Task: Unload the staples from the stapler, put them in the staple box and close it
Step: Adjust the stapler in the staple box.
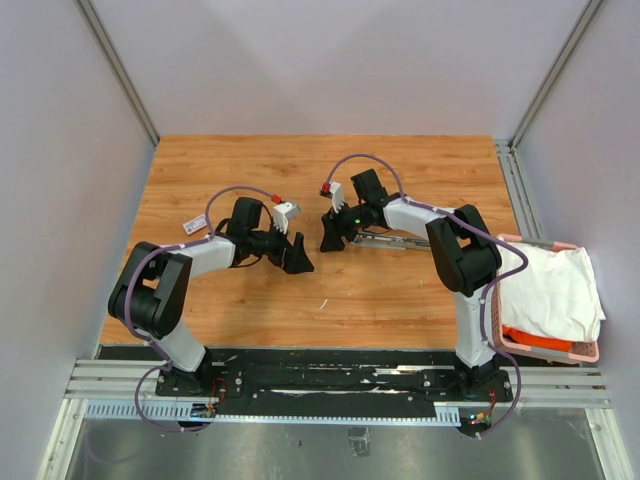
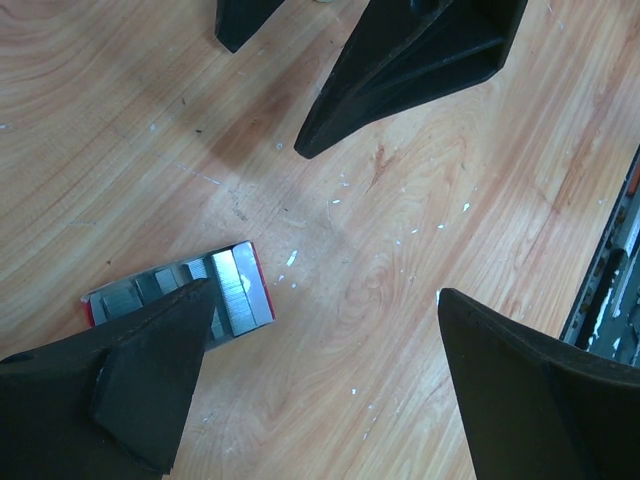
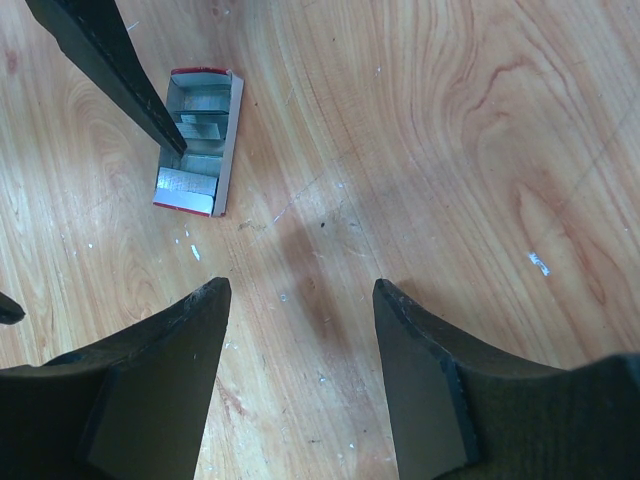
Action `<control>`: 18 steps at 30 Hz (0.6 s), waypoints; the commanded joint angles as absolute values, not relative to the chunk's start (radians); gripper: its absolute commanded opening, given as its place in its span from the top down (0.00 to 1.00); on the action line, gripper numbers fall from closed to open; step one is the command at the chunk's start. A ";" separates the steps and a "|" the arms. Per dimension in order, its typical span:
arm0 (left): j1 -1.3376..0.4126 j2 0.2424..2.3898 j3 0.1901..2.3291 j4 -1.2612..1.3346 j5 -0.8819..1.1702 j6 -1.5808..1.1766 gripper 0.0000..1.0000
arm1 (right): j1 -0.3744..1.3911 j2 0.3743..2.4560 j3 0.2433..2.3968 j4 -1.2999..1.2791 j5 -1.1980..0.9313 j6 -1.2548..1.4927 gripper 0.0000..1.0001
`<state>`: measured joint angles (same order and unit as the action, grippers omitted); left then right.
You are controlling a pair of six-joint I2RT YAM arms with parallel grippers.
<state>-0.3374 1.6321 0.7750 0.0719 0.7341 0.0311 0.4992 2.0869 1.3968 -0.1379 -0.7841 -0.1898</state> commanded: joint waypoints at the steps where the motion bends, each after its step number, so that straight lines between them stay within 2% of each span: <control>1: -0.327 1.604 0.792 0.064 0.723 0.043 0.02 | 0.502 2.080 1.382 -0.130 -0.790 -0.185 0.39; 10: -0.316 1.552 0.835 -0.097 0.634 0.098 0.02 | 0.504 2.084 1.384 -0.130 -0.788 -0.186 0.39; 18: -0.317 1.577 0.838 -0.120 0.619 0.093 0.02 | 0.515 2.092 1.389 -0.135 -0.786 -0.186 0.39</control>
<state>-0.3202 1.5642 0.8124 -0.0933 0.6273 0.0853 0.5018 2.0869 1.3952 -0.1352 -0.7841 -0.1886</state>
